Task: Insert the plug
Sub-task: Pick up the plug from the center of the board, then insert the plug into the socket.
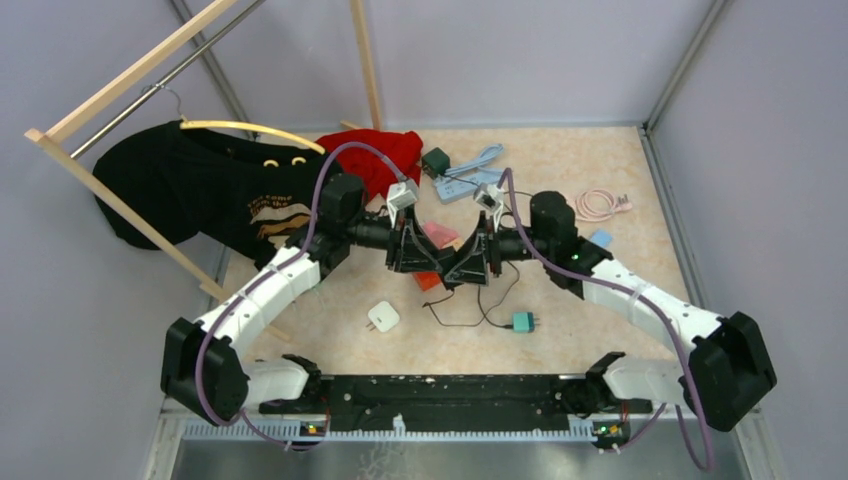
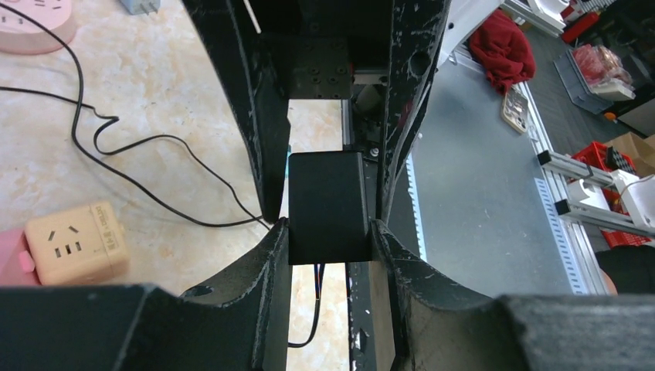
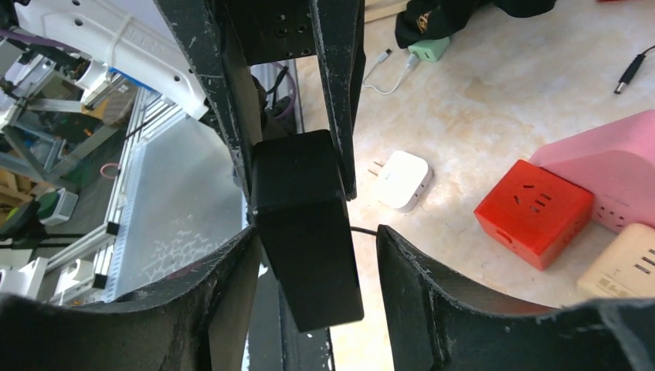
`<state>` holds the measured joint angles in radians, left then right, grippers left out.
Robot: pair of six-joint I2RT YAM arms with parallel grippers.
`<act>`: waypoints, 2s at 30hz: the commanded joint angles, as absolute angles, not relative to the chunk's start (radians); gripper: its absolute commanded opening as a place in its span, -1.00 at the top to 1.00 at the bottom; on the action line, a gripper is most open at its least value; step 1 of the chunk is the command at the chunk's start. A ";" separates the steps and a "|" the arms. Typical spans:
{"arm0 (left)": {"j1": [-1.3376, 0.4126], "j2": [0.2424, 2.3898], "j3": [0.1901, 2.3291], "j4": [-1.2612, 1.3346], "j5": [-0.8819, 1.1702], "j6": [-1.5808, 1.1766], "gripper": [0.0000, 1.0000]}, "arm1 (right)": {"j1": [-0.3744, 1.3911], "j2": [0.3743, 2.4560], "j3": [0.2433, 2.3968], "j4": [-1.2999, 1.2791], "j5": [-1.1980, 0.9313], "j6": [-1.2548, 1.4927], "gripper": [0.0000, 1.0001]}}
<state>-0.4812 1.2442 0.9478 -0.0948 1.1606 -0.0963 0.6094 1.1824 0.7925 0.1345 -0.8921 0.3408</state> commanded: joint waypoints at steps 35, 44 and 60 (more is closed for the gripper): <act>-0.494 1.468 0.982 -0.058 0.374 0.041 -0.70 | 0.604 0.816 0.638 -0.016 -0.295 0.245 1.00; -0.493 1.643 1.076 -0.062 0.362 0.049 -0.67 | 0.646 0.804 0.598 -0.023 -0.254 0.202 1.00; -0.396 1.738 1.208 -0.197 0.650 -0.176 0.67 | 0.780 0.922 0.601 0.024 -0.173 0.136 1.00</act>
<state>-0.4603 1.7390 1.1435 -0.1844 0.4641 -0.0242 0.7071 0.8734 0.5861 -0.0338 -0.2394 0.2089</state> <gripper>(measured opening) 0.538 0.320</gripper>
